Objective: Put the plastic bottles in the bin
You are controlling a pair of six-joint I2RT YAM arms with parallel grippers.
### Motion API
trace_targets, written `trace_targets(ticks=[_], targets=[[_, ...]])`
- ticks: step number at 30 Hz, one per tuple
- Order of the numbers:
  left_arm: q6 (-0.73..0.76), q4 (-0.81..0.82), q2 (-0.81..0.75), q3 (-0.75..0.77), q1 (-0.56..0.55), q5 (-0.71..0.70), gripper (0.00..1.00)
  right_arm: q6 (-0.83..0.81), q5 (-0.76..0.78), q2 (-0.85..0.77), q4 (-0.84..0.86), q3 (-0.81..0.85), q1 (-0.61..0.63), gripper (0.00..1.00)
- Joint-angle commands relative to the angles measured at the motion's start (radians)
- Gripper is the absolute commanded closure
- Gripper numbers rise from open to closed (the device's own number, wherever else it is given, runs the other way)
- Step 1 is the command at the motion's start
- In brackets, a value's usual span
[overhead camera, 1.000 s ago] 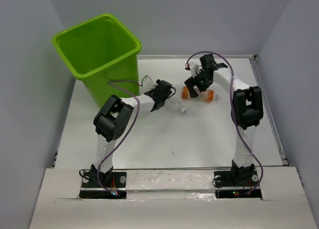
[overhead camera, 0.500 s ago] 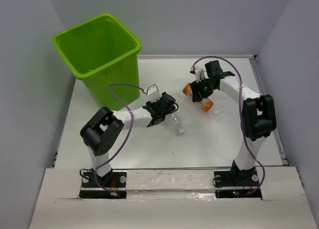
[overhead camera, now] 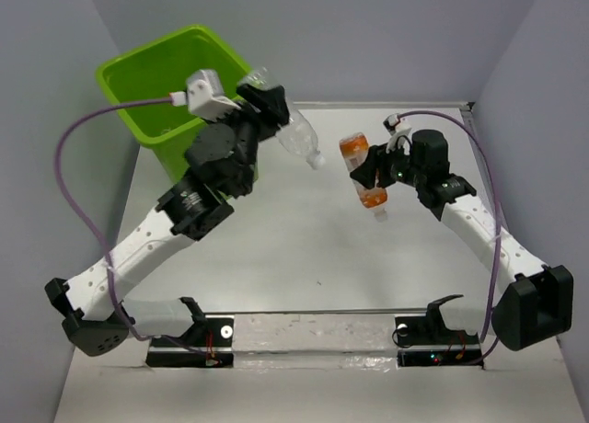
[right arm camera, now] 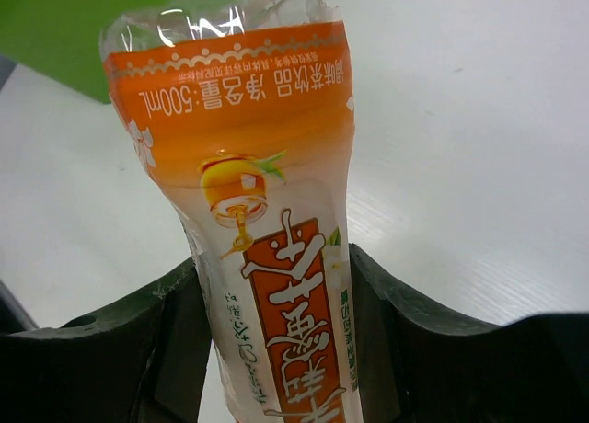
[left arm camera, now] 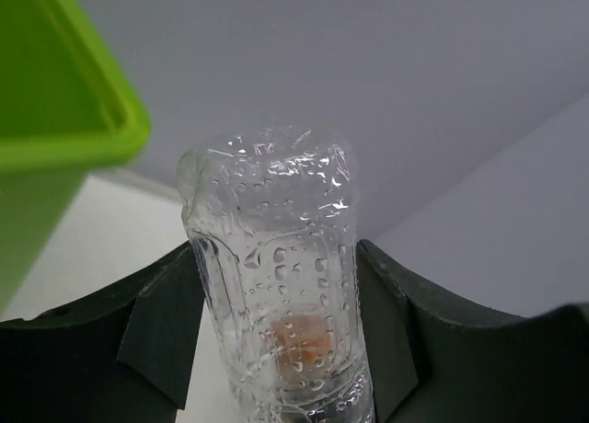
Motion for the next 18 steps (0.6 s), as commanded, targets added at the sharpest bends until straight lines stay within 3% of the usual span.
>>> trace_targets(ticks=[1, 8, 12, 13, 14, 15, 18], targets=[[0.412, 0.078, 0.006, 0.262, 0.088, -0.200, 0.59, 0.082, -0.060, -0.034, 0.124, -0.025, 0.155, 0.67], [0.370, -0.156, 0.230, 0.706, 0.542, -0.029, 0.55, 0.140, -0.062, -0.056, 0.284, -0.042, 0.373, 0.67], [0.362, -0.195, 0.345, 0.770, 0.682, -0.007, 0.52, 0.137, -0.039, -0.051, 0.288, -0.014, 0.439, 0.67], [0.350, -0.183, 0.358, 0.752, 0.703, 0.003, 0.42, 0.137, -0.036, -0.050, 0.287, -0.008, 0.448, 0.67], [0.333, -0.188, 0.365, 0.726, 0.726, 0.025, 0.14, 0.137, -0.036, -0.050, 0.285, 0.007, 0.458, 0.67], [0.280, -0.210, 0.376, 0.730, 0.763, 0.084, 0.02, 0.137, -0.036, -0.050, 0.284, 0.015, 0.471, 0.67], [0.200, -0.319, 0.399, 0.736, 0.791, 0.190, 0.01, 0.133, -0.035, -0.040, 0.281, 0.064, 0.497, 0.67]])
